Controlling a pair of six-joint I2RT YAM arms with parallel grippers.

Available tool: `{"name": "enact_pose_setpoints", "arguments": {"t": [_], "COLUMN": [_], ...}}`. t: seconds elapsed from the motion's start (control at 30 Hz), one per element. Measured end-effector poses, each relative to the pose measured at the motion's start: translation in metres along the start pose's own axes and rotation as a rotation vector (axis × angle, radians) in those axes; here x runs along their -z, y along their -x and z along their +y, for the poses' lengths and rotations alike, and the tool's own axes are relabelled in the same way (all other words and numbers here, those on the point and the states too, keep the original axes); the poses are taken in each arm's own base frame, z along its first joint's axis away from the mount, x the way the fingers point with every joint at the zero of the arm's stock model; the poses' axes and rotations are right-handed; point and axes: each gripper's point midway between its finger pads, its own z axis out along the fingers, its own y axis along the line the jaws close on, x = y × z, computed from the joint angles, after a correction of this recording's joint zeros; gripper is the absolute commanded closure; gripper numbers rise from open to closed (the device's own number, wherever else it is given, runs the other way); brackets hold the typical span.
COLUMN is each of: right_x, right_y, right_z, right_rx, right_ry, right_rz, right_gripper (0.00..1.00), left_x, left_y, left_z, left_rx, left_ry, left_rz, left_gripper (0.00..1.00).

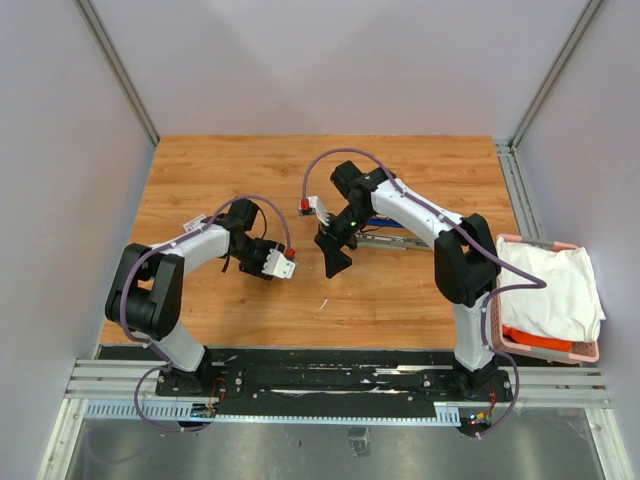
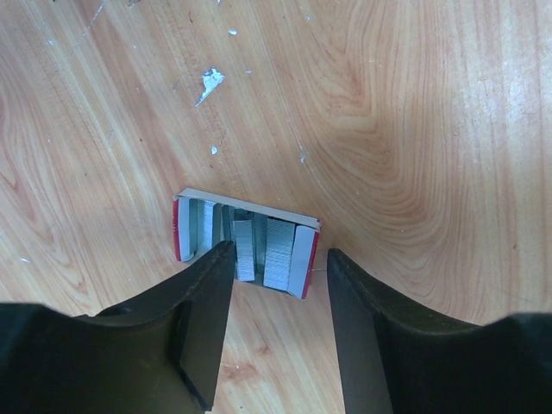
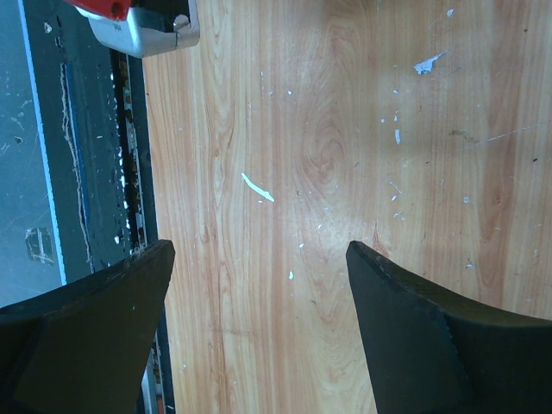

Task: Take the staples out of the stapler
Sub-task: Adjust the stapler in the staple box.

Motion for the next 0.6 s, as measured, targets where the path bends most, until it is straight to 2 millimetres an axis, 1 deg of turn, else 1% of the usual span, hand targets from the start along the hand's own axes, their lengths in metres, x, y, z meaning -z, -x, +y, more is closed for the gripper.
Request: {"name": "enact_pose_setpoints", "arguments": {"t": [0.2, 0.33, 0.5, 0.6], "right_x": [0.0, 0.0, 0.0, 0.0], "right_y": [0.0, 0.0, 0.0, -0.0001], "right_z": [0.0, 0.0, 0.0, 0.0], "right_rx": [0.0, 0.001, 0.001, 0.001], "right_ry": [0.0, 0.0, 0.0, 0.0], "right_rz": [0.0, 0.0, 0.0, 0.0], "right_gripper": [0.17, 0.17, 0.16, 0.16], "left_x": [-0.0003, -0.0003, -0.0003, -0.0004], "left_y": [0.0001, 0.0001, 0.0002, 0.0001], "left_z": [-0.0021, -0.0039, -0.0048, -0.0042], "left_rx": [0.004, 0.012, 0.015, 0.022], "left_ry": [-0.006, -0.002, 0.007, 0.011], "left_rz": [-0.001, 0.0, 0.0, 0.0], "left_gripper": [0.52, 0.56, 0.57, 0.59]}}
